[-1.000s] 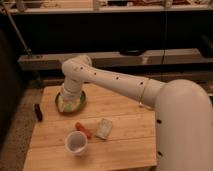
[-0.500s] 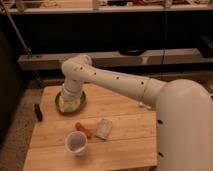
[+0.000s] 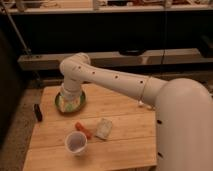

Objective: Knock the eraser over

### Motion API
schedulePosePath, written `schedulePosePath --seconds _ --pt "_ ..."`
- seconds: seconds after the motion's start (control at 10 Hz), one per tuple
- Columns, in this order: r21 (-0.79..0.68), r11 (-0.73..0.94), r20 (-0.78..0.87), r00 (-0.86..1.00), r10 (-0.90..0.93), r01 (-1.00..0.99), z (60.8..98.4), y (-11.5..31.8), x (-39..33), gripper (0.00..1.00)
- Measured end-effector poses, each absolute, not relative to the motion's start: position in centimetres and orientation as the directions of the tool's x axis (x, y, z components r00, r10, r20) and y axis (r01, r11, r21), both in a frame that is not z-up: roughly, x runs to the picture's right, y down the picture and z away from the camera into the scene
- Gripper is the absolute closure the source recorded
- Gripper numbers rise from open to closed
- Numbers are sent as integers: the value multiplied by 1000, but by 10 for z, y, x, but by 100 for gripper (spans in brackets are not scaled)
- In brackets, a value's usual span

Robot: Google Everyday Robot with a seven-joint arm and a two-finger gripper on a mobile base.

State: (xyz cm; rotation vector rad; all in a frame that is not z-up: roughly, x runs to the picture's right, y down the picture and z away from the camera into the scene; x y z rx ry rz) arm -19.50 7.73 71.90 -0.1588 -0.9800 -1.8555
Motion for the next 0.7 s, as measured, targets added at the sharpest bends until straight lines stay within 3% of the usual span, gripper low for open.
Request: schedulePosePath --seconds 0.7 --pt "562 -278 462 -574 -675 779 702 80 -202 51"
